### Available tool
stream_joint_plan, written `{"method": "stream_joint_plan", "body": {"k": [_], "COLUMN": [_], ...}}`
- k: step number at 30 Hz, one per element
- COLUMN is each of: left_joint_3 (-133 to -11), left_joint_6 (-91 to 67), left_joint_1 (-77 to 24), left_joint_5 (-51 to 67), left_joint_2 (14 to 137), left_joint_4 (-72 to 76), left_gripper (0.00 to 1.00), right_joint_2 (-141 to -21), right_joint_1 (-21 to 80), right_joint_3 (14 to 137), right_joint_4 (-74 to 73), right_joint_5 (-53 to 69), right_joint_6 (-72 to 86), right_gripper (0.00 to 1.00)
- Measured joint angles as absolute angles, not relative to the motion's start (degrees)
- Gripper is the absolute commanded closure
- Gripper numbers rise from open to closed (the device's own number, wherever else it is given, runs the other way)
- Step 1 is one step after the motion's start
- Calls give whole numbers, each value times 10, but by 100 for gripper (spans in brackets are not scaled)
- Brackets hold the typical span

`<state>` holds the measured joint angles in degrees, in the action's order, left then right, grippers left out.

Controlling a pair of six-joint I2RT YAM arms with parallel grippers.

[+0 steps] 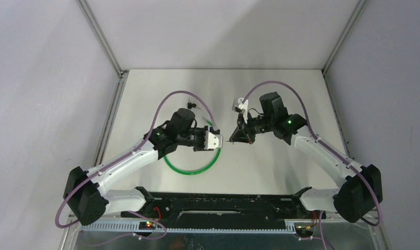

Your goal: Unlock with the key

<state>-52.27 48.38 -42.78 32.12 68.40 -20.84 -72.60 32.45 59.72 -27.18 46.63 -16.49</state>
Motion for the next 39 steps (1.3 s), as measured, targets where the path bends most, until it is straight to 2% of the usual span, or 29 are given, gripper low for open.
{"method": "stream_joint_plan", "body": {"k": [8, 16, 39], "left_joint_3": [-522, -522, -523], "left_joint_6": [432, 405, 390], "left_joint_1": [-447, -465, -484], "left_joint_5": [234, 168, 111], "left_joint_2": [699, 719, 738], "left_joint_4": [-169, -154, -151], "left_gripper": [100, 100, 100], "right_joint_2": [-781, -832, -892], "right_joint_1": [258, 239, 226], "right_joint_3": [609, 615, 618], "right_joint_4": [-209, -159, -144], "right_joint_5": [573, 624, 623], "right_joint_6": [-22, 83, 136], "right_gripper": [100, 100, 100]}}
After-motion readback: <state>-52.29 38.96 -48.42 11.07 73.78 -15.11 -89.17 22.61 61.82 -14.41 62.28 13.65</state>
